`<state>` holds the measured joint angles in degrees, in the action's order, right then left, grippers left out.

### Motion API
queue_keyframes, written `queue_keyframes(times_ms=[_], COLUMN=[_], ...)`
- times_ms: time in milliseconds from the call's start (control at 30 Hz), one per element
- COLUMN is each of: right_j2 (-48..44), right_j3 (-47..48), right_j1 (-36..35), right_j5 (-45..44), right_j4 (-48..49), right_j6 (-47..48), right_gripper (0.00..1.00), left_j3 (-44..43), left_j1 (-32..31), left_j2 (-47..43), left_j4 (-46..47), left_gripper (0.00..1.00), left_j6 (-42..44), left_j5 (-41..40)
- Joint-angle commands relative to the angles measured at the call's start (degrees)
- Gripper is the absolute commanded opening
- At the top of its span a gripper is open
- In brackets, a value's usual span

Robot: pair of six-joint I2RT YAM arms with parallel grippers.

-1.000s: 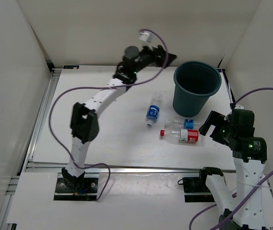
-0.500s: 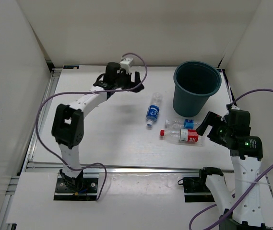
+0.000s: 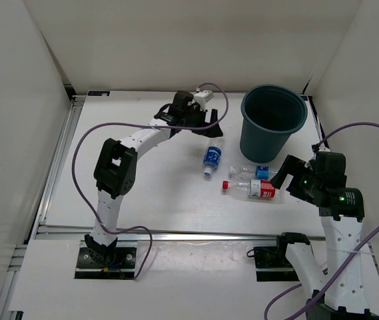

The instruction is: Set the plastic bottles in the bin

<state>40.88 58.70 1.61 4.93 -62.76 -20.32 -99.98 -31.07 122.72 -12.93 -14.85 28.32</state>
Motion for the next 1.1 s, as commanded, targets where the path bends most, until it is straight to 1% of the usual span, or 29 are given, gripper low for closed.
queue_keyframes(times_ms=[0,67,267,500,700,767,833,900,967,1000,1067], right_j2=[0.34,0.34,0.34,0.34,0.34,0.34,0.34,0.86,0.86,1.39,1.39], right_j3=[0.1,0.1,0.63,1.16,1.68,2.21,2.21,2.21,2.21,2.21,2.74], right_j1=[-0.55,-0.55,-0.55,-0.55,-0.55,-0.55,-0.55,-0.55,-0.55,-0.55,-0.55], right_j5=[0.7,0.7,-0.44,-1.06,-1.59,-2.11,-2.12,-2.12,-2.12,-2.12,-2.12], right_j4=[2.21,2.21,1.68,1.15,0.62,0.62,0.62,0.62,0.62,0.62,0.62], right_j6=[1.24,1.24,1.77,2.29,2.3,2.3,2.3,2.3,2.3,2.3,2.3], right_gripper=[1.0,1.0,1.0,1.0,1.0,1.0,1.0,1.0,1.0,1.0,1.0], left_j3=[-4.33,-5.65,-4.52,-6.45,-5.75,-5.75,-7.84,-9.17,-9.7,-9.7,-8.13], left_j1=[-2.23,-2.77,-2.77,-2.24,-2.24,-2.24,-2.24,-2.24,-2.24,-2.24,-2.24], left_j2=[2.34,3.49,4.02,7.44,9.21,10.61,11.75,13.51,13.51,13.51,12.9], left_j4=[-1.92,-3.5,-5.7,-6.76,-6.76,-6.76,-6.76,-6.76,-6.76,-6.76,-6.76], left_gripper=[1.0,1.0,1.0,1.0,1.0,1.0,1.0,0.87,0.74,0.6,0.49], left_j6=[0.17,0.88,2.2,2.2,0.97,0.35,-1.05,-1.67,-1.67,-1.67,-1.67], left_j5=[2.89,1.75,-3.7,-3.71,-2.04,-0.29,1.47,4.98,5.52,5.52,4.91])
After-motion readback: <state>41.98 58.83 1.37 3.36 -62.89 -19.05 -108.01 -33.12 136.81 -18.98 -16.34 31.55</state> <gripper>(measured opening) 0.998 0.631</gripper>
